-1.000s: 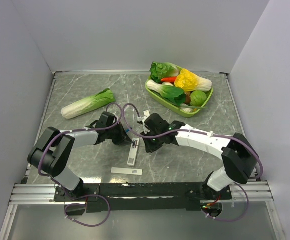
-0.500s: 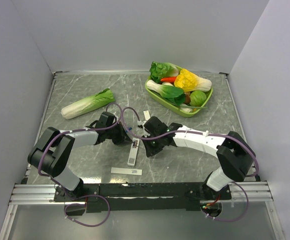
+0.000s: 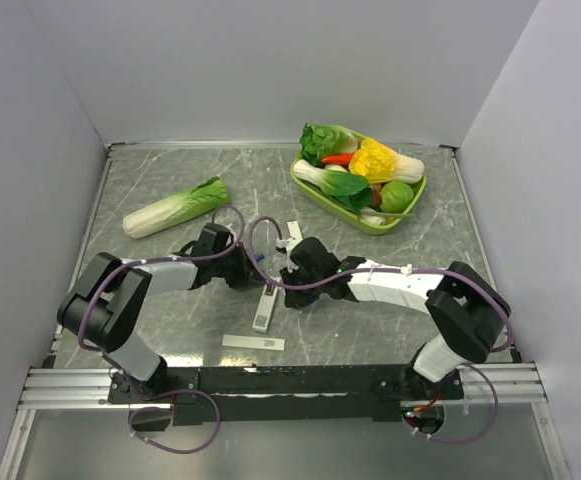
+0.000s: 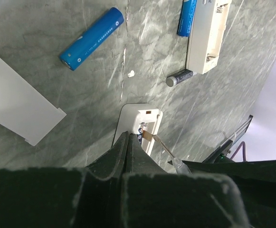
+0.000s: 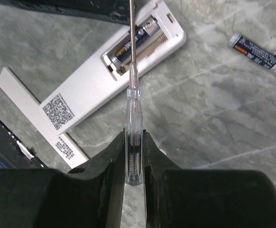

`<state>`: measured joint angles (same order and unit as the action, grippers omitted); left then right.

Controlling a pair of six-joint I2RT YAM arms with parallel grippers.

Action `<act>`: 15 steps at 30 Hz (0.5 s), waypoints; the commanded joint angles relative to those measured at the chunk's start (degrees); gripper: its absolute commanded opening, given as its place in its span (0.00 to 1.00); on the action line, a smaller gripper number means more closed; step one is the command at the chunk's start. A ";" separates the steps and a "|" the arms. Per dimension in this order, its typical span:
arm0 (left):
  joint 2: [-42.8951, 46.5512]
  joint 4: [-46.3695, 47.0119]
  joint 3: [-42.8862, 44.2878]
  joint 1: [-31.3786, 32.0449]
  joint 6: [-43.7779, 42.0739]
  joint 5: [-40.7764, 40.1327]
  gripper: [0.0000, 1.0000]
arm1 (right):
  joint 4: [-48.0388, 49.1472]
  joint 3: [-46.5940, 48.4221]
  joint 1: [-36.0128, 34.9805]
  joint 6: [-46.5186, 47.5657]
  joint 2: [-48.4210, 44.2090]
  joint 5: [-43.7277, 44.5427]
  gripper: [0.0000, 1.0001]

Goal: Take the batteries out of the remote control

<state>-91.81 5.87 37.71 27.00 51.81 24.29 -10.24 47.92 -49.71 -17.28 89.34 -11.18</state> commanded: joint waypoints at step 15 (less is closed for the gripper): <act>0.57 -8.06 0.43 1.74 -1.45 -1.70 0.05 | -12.87 8.07 0.41 5.15 -7.07 3.62 0.00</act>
<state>-91.77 5.30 38.02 27.07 51.83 24.01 -17.23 53.49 -49.60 -15.03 86.67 -9.17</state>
